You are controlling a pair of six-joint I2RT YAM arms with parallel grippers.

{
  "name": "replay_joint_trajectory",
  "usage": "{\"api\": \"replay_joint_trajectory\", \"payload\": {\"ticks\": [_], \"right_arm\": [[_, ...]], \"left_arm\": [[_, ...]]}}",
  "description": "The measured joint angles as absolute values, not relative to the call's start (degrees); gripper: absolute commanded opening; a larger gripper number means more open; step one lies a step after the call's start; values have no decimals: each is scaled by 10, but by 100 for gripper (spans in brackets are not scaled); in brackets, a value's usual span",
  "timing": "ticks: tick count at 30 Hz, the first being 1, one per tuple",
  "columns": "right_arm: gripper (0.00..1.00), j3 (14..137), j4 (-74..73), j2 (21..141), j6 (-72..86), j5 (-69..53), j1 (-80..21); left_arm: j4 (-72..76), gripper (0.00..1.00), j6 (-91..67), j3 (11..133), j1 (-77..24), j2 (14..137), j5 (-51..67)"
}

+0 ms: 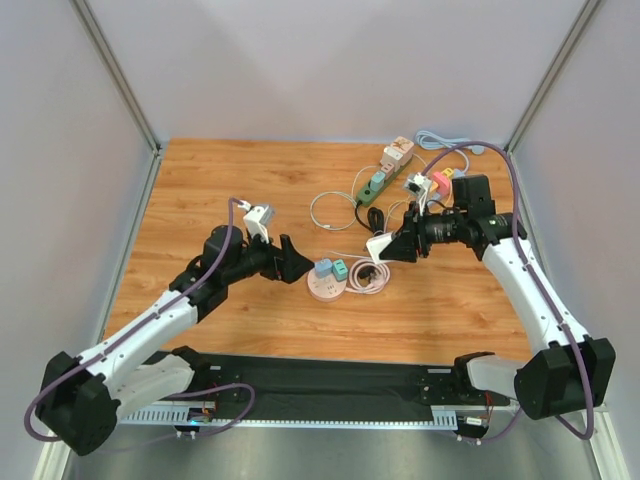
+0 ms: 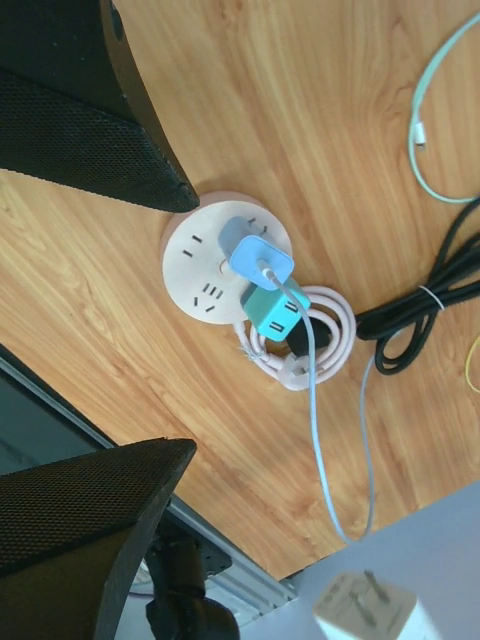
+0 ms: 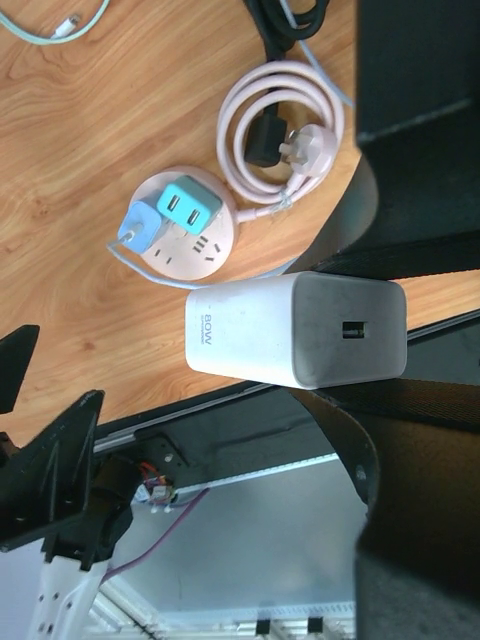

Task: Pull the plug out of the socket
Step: Place the plug at the center of the board.

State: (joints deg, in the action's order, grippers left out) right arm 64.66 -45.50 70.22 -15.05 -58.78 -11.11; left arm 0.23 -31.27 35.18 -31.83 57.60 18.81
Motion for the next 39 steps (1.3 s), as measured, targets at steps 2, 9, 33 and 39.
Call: {"api": "replay_joint_trajectory", "payload": {"ticks": [2,9,33,39], "right_arm": [[0,637,-439,702,-133,-602,-110],[0,566,-330,695,-31,-657,-110],[0,470,-95,677,201,-695,-164],[0,467,-87,676,210,-695,-172]], "left_arm": [[0,100,-288,352,-326,552,183],[33,100,-142,352,-389,504,190],[173,100,207,396,-562,624,163],[182,98,220,428,-580,662,135]]}}
